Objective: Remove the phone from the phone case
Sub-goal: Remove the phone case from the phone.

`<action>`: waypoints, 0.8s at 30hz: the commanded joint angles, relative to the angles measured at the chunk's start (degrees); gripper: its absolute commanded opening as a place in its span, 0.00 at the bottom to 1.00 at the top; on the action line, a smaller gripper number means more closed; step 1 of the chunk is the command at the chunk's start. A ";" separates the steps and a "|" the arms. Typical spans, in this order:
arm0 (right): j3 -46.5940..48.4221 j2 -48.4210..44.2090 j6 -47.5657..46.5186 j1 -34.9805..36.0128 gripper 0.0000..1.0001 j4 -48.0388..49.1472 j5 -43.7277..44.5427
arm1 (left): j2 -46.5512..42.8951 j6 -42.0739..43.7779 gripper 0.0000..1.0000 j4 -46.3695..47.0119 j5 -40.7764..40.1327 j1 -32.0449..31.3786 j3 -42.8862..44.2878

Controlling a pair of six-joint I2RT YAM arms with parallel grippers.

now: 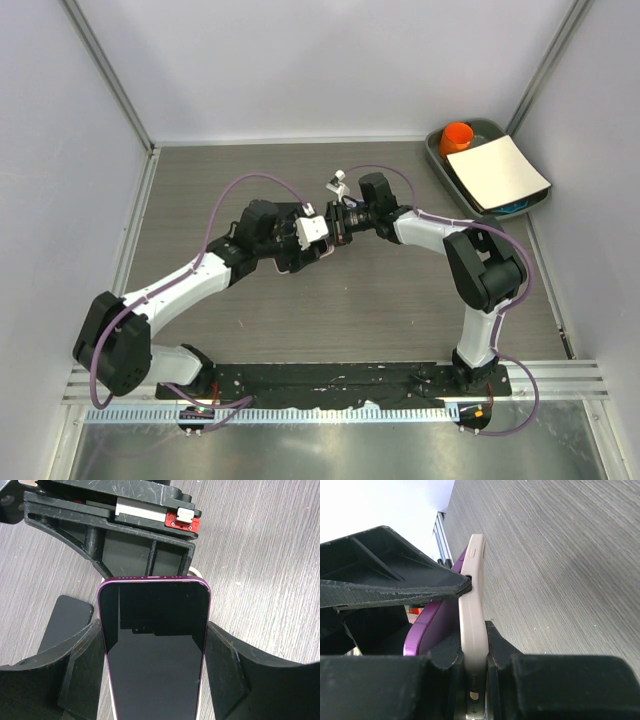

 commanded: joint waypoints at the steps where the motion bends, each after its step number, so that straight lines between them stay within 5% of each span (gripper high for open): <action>1: 3.24 -3.42 0.20 0.45 0.01 3.27 -1.68 | 0.66 -0.40 0.15 0.02 1.80 -0.59 3.36; 6: 3.85 -2.63 -2.16 -0.51 0.01 0.99 0.25 | -0.22 -2.77 0.04 0.19 3.30 -0.68 3.80; 14: 3.33 -0.43 -2.96 -4.91 0.01 -0.16 3.95 | -3.30 -16.64 0.00 5.01 12.43 2.74 5.12; 24: 3.24 -0.69 -4.98 -5.70 0.01 -2.25 6.58 | -4.00 -20.44 0.00 9.93 14.11 3.98 3.11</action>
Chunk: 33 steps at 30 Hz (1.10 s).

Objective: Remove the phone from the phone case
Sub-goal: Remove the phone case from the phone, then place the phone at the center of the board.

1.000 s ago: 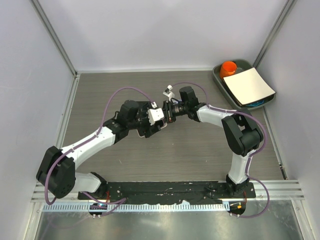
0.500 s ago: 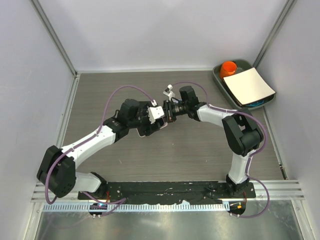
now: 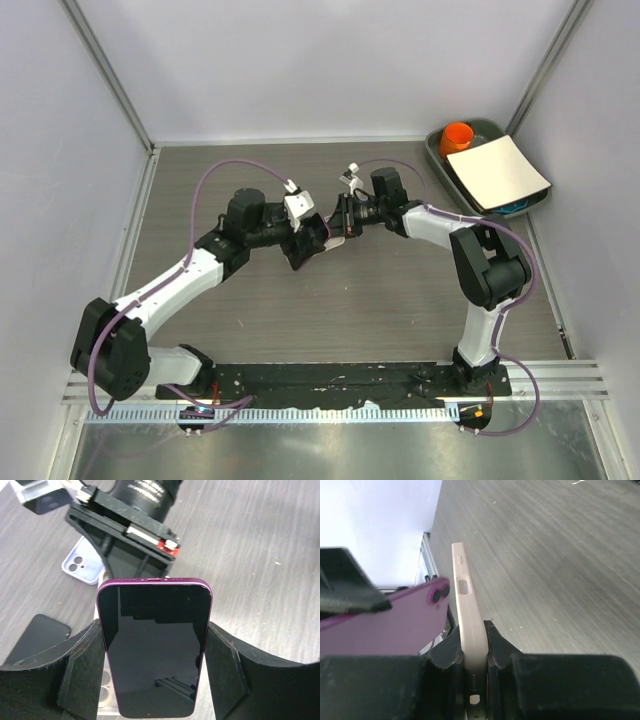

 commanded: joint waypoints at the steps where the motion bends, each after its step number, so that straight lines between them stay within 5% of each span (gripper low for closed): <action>1: 2.58 -0.69 -4.22 -0.80 0.01 -0.43 8.37 | -2.87 -7.37 0.00 6.18 6.26 0.33 0.57; 9: 4.07 -0.25 -8.00 -0.89 0.01 -5.53 13.14 | -2.87 -7.31 0.00 4.11 5.66 1.56 2.23; 24: 10.05 -11.32 -16.69 -14.25 0.01 -23.62 8.39 | -3.05 31.18 0.00 -30.53 3.37 1.47 5.04; 33: 3.03 -21.43 -20.66 -18.03 0.01 -26.10 11.65 | 7.92 42.62 0.00 -33.54 -6.03 -0.20 7.51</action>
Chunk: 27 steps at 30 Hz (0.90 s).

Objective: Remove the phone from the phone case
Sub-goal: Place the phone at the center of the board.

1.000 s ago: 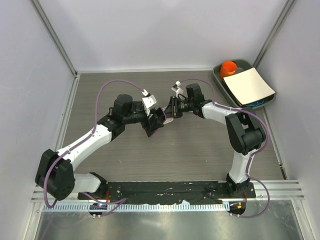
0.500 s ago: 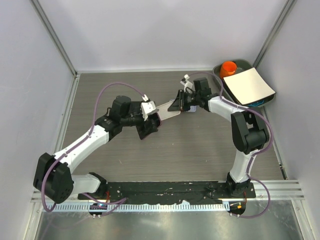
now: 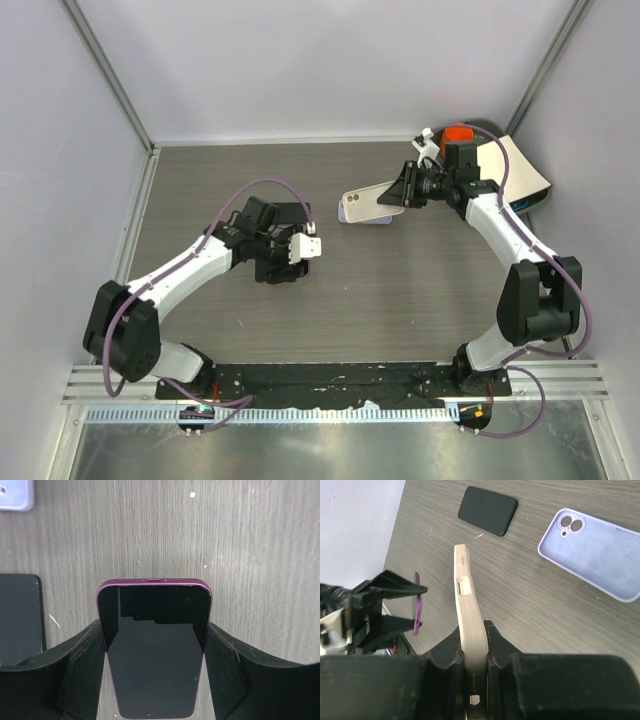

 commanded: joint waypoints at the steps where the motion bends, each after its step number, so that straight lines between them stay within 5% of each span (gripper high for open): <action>1: -2.99 -5.61 -3.31 -0.76 0.01 -1.69 1.07 | 4.86 8.19 0.00 -0.54 -5.31 -1.01 2.50; 27: -9.15 -10.27 1.79 -4.72 0.01 6.75 -4.38 | 34.31 11.28 0.03 -14.07 -15.16 -1.18 23.25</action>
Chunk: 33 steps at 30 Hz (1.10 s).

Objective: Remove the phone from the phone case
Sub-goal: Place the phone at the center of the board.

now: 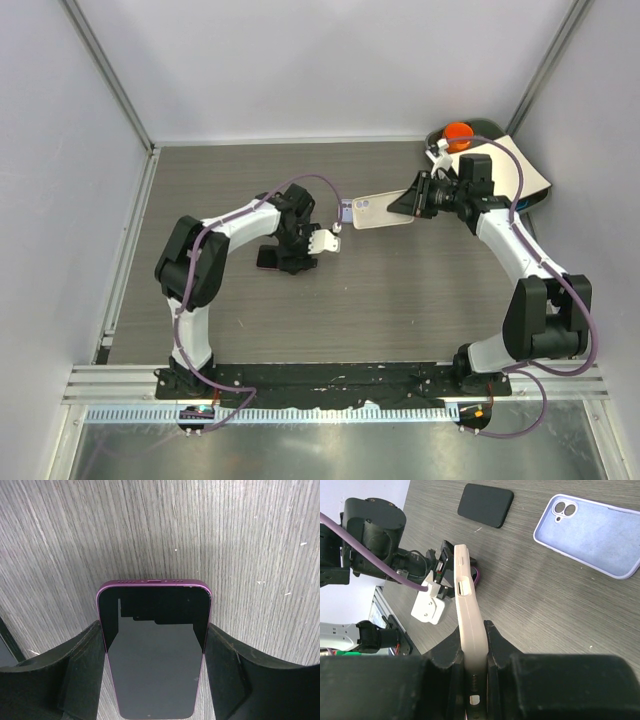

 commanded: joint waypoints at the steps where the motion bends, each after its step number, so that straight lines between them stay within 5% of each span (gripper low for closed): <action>1: 0.27 -2.93 1.20 -0.30 0.01 3.88 -2.13 | 1.31 -0.26 0.04 -2.53 -2.01 -0.24 1.54; 33: -0.87 -3.37 2.87 -0.83 0.01 5.82 -3.36 | 3.77 -4.83 0.18 -3.05 -4.73 0.64 1.72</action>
